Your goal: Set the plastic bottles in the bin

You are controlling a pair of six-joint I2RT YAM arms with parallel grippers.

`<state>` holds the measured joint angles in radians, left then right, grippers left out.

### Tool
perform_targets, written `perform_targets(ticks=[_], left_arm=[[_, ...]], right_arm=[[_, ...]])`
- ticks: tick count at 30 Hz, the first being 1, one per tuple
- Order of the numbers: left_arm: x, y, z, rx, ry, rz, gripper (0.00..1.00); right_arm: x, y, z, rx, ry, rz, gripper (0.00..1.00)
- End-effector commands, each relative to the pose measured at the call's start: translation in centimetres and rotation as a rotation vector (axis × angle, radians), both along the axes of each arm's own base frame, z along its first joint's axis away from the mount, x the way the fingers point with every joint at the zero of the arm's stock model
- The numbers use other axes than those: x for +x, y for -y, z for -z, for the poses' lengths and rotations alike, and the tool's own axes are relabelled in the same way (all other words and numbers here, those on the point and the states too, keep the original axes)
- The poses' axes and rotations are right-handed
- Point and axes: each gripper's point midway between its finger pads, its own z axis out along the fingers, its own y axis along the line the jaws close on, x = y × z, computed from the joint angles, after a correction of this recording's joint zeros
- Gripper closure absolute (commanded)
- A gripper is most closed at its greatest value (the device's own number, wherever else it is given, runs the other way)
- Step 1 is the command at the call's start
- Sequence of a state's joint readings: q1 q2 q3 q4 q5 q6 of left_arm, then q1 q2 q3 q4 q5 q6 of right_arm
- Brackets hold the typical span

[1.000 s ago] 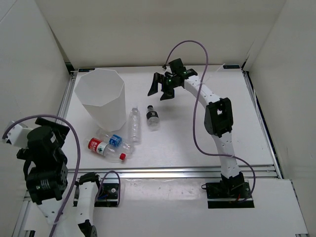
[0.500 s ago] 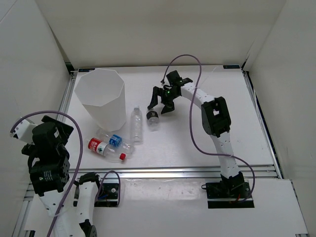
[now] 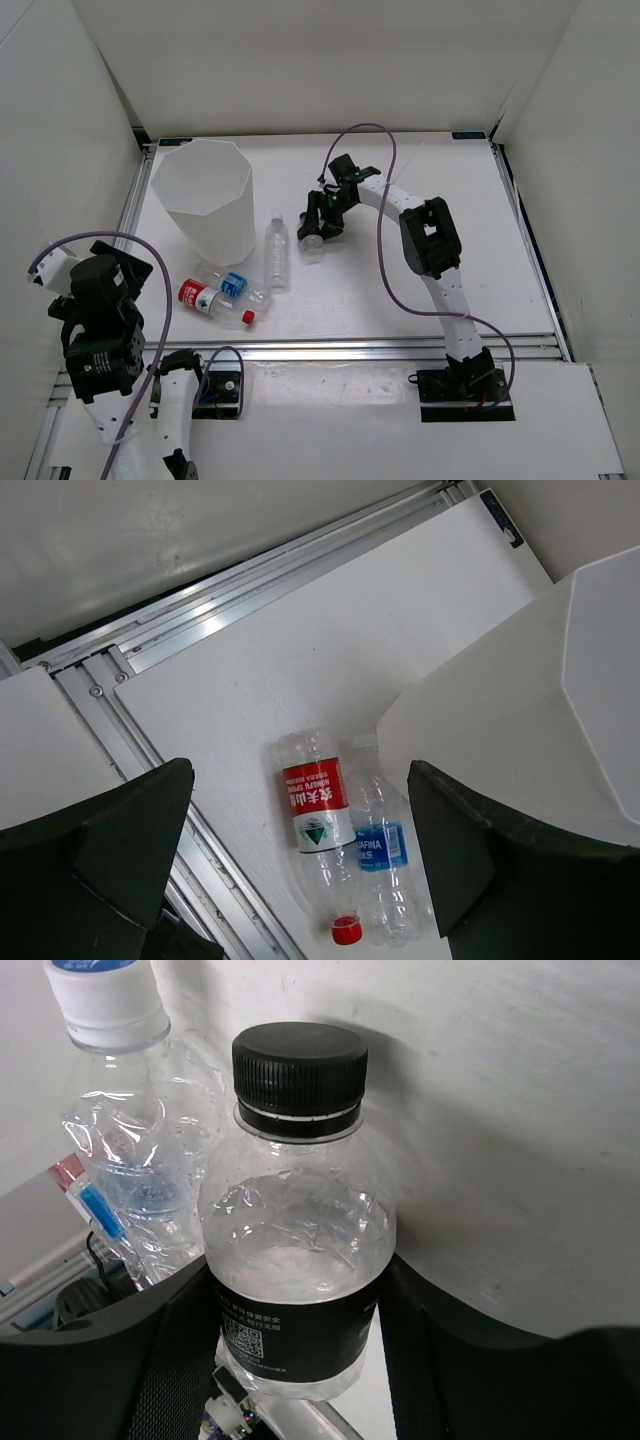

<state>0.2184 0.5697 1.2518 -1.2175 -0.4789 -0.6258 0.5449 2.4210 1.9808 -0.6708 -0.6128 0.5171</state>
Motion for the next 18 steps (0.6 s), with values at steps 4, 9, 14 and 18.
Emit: perform_targets(ticks=[4,9,14,18], left_arm=[[0.9,0.3,0.6,-0.002,-0.001,0.033,0.00],[1.5,0.7,2.3,-0.006,-0.042,0.081,0.00],[2.2,2.1,2.7,-0.021,-0.052,0.174,0.00],[2.1,2.7,3.1,-0.025,-0.072,0.208,0.00]], right_arm=[[2.4,-1.2,-11.7,0.152,0.179,0.028,0.61],[3.2,-4.2,-25.9,0.410,0.342,0.070,0.68],[2.4,-6.8,-35.9,0.694,0.420,0.095,0.69],[0.1,-8.1,-41.0,0.824,0.478,0.056,0.72]])
